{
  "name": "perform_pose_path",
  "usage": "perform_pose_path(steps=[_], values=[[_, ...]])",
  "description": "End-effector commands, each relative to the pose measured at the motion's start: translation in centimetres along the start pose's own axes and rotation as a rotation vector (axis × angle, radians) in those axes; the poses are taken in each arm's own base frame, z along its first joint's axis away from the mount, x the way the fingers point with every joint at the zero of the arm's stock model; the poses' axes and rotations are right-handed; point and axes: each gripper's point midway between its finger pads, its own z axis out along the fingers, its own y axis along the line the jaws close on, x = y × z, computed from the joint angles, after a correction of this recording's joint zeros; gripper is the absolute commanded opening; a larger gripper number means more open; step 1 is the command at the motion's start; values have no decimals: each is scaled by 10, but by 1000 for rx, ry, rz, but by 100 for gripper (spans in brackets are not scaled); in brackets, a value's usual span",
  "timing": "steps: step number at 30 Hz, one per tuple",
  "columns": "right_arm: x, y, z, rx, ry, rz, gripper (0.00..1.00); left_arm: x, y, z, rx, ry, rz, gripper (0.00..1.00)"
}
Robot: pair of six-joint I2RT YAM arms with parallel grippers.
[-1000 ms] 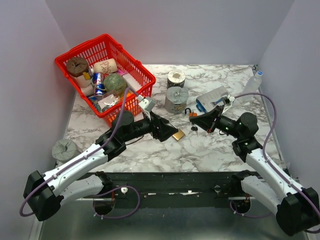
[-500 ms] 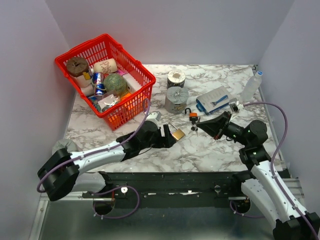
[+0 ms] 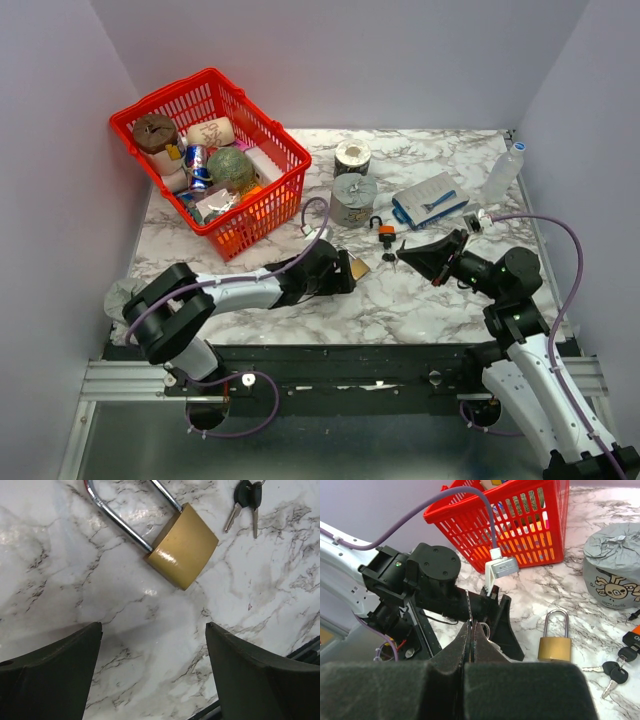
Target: Unlock with the key
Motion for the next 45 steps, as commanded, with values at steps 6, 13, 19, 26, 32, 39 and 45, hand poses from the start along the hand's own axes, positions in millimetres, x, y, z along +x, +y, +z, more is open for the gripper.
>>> perform_pose_path(steps=[6, 13, 19, 26, 32, 39, 45], values=[[2, -6, 0, 25, 10, 0, 1, -8, -16, 38, -13, 12, 50, 92], [6, -9, 1, 31, 19, 5, 1, -26, -9, 61, -99, 12, 131, 93], [9, -12, 1, 39, 22, 7, 1, -43, -17, 73, -88, -12, 169, 93], [10, -13, 0, 43, 19, 1, 1, -37, 5, 73, -197, 33, 222, 93], [13, -15, 1, 45, 24, 6, 1, -22, 14, 73, -278, 84, 292, 92], [12, -14, 1, 43, 19, 6, 1, -18, 8, 80, -338, 102, 343, 93], [13, -15, 0, 43, 20, 5, 1, -5, 26, 76, -408, 148, 372, 88]])
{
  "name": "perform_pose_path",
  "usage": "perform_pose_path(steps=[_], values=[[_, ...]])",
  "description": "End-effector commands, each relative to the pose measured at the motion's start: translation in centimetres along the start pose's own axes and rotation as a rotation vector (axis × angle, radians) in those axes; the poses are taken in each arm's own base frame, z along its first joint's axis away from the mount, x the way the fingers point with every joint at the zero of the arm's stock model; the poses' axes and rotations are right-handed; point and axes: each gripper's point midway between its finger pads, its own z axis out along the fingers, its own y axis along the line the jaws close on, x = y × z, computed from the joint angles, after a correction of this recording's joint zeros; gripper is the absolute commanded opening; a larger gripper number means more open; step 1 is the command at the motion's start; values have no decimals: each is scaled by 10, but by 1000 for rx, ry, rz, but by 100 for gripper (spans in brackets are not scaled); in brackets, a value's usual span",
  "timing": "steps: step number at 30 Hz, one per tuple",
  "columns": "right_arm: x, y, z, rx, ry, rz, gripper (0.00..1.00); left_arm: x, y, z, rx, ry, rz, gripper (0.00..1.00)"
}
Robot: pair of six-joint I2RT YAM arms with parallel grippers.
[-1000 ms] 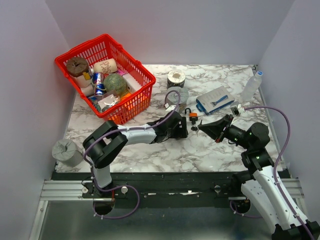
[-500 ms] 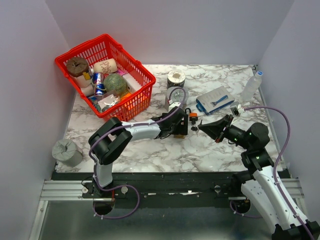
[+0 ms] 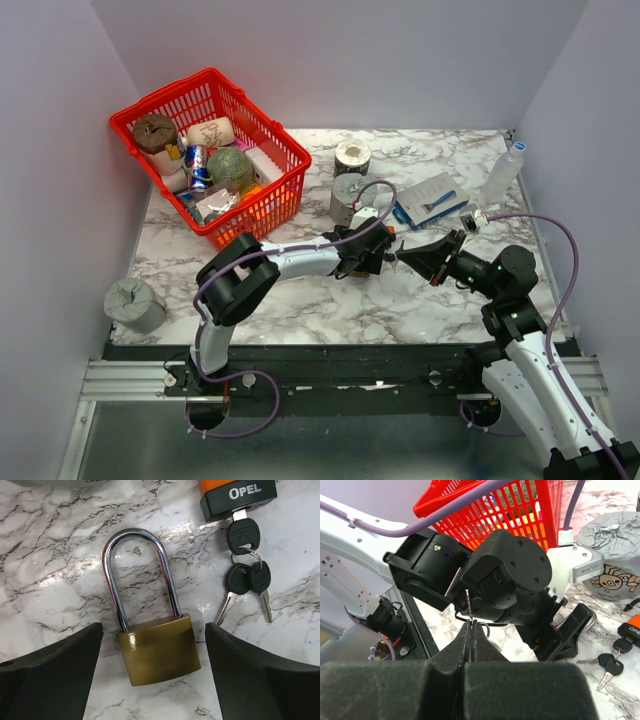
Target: Unlock with the key
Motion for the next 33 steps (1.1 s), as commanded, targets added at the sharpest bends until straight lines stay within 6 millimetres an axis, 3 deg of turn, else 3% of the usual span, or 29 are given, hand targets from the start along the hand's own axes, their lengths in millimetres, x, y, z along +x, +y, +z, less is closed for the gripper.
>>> perform_pose_path(steps=[1, 8, 11, 14, 15, 17, 19, 25, 29, 33], values=[[3, -4, -1, 16, -1, -3, 1, 60, 39, 8, -144, 173, 80, 88], [2, -5, -1, 19, -5, -5, 1, 81, 39, 11, -146, 215, 112, 71], [1, -4, -2, 23, -12, -12, 1, 95, 40, 14, -125, 243, 101, 53], [0, -7, -2, 37, -13, -20, 1, 104, 33, 12, -58, 261, 64, 26], [2, -8, -3, 44, -8, -16, 1, 106, 28, 11, -27, 269, 55, 12], [2, -9, -3, 51, -6, -27, 1, 102, 26, 7, -8, 253, 50, 2], [3, -11, -3, 58, -1, -35, 1, 97, 23, 3, 12, 239, 63, 0], [9, -15, -2, 70, 25, -9, 1, 53, 6, -27, 107, 148, 112, 0], [8, -11, -3, 66, 58, 14, 1, 1, -12, -69, 185, 50, 199, 0], [4, -5, -9, 86, 74, 31, 1, -45, -29, -116, 289, -71, 171, 0]])
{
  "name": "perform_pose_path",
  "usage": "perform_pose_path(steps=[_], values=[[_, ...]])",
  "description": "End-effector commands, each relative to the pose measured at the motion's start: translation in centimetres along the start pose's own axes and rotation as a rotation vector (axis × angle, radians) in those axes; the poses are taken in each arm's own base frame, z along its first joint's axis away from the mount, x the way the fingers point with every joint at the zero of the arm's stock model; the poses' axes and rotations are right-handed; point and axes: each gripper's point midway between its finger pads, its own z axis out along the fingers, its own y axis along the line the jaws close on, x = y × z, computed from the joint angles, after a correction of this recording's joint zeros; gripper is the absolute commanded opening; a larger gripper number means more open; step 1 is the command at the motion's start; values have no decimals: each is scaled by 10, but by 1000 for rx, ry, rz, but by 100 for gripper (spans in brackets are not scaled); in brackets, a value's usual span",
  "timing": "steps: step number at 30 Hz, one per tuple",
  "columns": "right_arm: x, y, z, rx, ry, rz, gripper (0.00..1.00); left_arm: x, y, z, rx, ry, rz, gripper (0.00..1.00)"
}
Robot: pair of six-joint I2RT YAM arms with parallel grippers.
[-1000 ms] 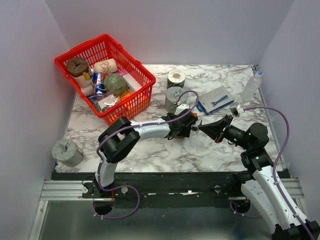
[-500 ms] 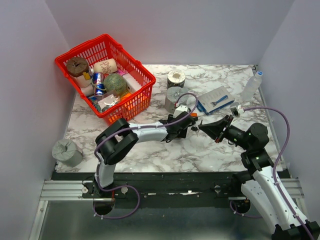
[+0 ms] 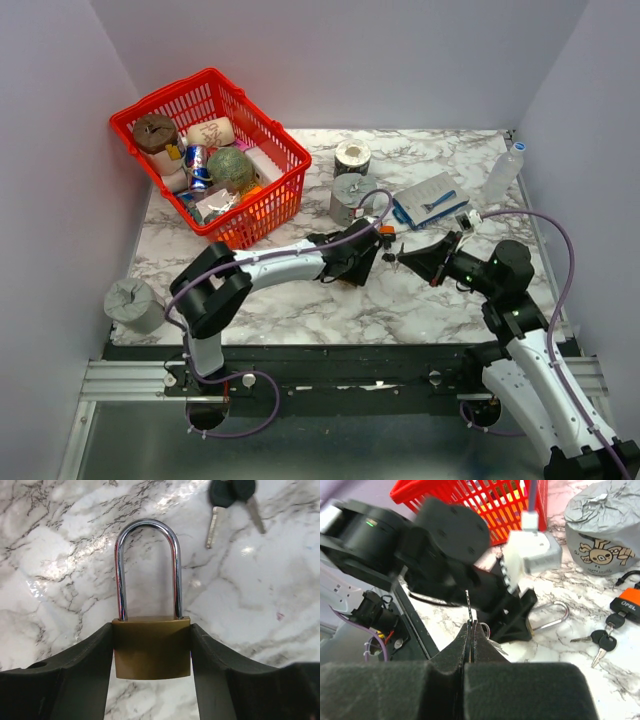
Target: Unlock with the key
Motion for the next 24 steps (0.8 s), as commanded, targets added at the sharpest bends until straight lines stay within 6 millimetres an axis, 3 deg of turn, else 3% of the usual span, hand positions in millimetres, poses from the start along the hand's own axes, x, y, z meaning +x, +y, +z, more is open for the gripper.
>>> perform_pose_path(steps=[1, 5, 7, 8, 14, 15, 16, 24], values=[[-15, 10, -8, 18, -5, -4, 1, -76, -28, -84, 164, -212, 29, 0], [-24, 17, -11, 18, -6, 3, 1, -102, -9, -119, 171, -270, 18, 0], [-24, 17, -9, 21, -7, 22, 1, -105, -3, -123, 225, -285, -59, 0], [-22, 16, -7, 22, -5, 33, 1, -114, 9, -132, 230, -332, -105, 0], [-3, 21, 24, 16, 50, 61, 1, -122, 32, -142, 250, -410, -212, 0], [2, 33, 31, -18, 66, 55, 1, -123, 35, -143, 249, -417, -221, 0], [7, 28, 41, 1, 79, 66, 1, -124, 36, -143, 255, -426, -227, 0], [33, 47, 88, -78, 175, 125, 1, -119, 41, -139, 275, -422, -259, 0]])
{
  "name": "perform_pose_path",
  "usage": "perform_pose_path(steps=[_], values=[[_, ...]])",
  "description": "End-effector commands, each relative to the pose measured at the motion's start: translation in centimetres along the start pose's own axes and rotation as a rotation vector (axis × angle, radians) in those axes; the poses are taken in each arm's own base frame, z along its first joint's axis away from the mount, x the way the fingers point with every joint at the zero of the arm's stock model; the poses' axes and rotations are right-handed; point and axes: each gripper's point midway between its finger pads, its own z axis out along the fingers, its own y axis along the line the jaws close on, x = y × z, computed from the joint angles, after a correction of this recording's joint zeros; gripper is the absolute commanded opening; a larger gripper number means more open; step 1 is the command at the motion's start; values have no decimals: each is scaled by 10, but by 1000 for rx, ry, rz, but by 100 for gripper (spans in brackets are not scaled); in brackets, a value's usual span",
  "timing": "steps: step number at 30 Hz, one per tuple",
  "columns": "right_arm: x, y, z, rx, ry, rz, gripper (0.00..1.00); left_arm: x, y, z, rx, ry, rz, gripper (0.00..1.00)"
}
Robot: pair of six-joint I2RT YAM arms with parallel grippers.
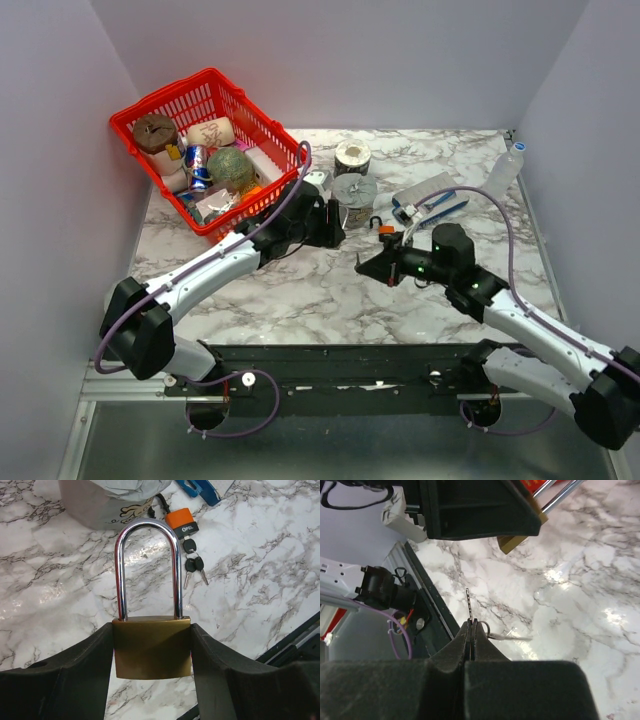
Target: Unlock with the key
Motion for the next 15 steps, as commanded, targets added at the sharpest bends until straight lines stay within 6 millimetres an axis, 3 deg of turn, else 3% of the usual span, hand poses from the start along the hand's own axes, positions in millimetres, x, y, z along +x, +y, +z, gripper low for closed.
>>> perform_pose_path(steps=[1, 2, 15], values=[[-19, 14, 22, -46, -65, 2, 1, -33, -21, -14, 100, -123, -27, 0], [-10, 12, 28, -55, -39, 45, 1, -34, -21, -16, 101, -129, -29, 0], [-3, 15, 72, -121, 16, 196, 1, -35, -15, -20, 82, -165, -52, 0]])
